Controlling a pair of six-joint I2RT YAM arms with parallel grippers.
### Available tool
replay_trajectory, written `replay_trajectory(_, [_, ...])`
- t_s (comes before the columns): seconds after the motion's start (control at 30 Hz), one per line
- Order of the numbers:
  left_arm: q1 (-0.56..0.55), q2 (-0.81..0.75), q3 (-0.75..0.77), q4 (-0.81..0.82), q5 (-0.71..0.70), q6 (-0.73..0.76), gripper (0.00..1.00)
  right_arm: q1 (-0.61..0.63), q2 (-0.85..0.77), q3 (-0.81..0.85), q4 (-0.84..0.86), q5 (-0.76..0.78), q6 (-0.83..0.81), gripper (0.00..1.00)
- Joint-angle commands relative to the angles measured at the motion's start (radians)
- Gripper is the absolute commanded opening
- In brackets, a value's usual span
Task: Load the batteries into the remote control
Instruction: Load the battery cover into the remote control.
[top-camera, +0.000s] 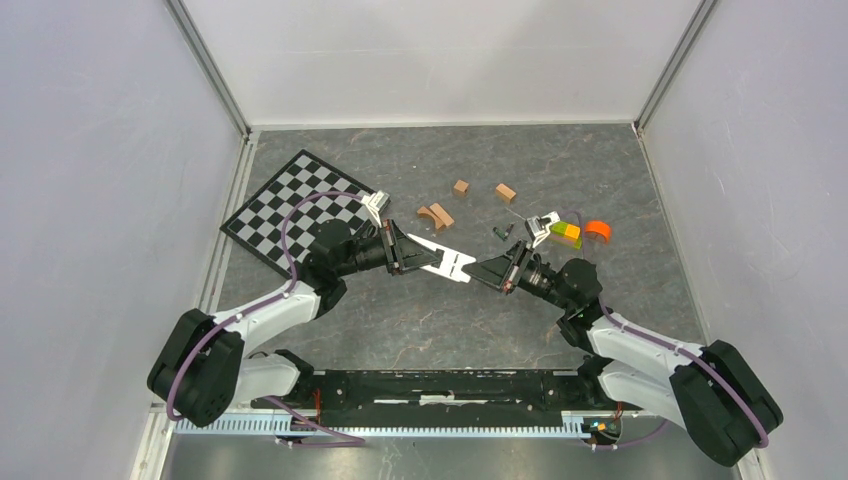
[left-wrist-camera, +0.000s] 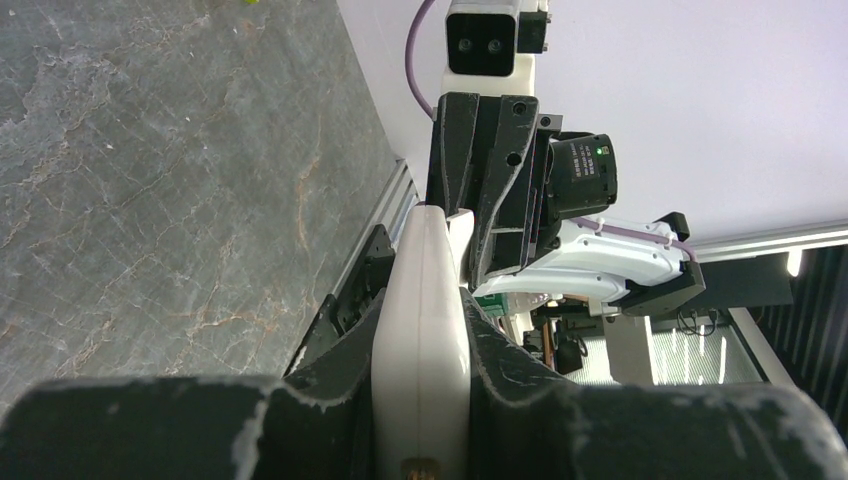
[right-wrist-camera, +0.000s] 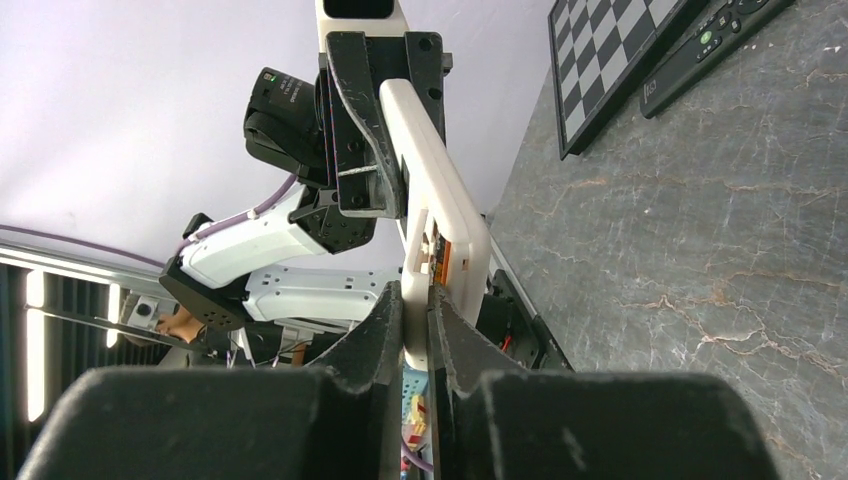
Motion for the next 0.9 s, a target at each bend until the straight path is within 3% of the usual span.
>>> replay_trajectory(0.0, [0.000,-0.018,0.015,0.099,0.002,0.003,0.02,0.015,0.014,0.018,0.034,-0.014,0.007,0.00])
replay_trajectory(0.3, [0.001,-0.005,0.016,0.166,0.050,-0.035,0.02,0.024,0.055,0.027,0.084,-0.018,0.032,0.00])
replay_trajectory(0.67, [-0.001,0.011,0.022,0.216,0.100,-0.096,0.02,0.035,0.081,0.057,0.026,-0.009,-0.007,0.00])
replay_trajectory(0.87, [-0.001,0.017,0.020,0.261,0.092,-0.162,0.02,0.035,0.063,0.076,-0.047,-0.005,-0.039,0.17])
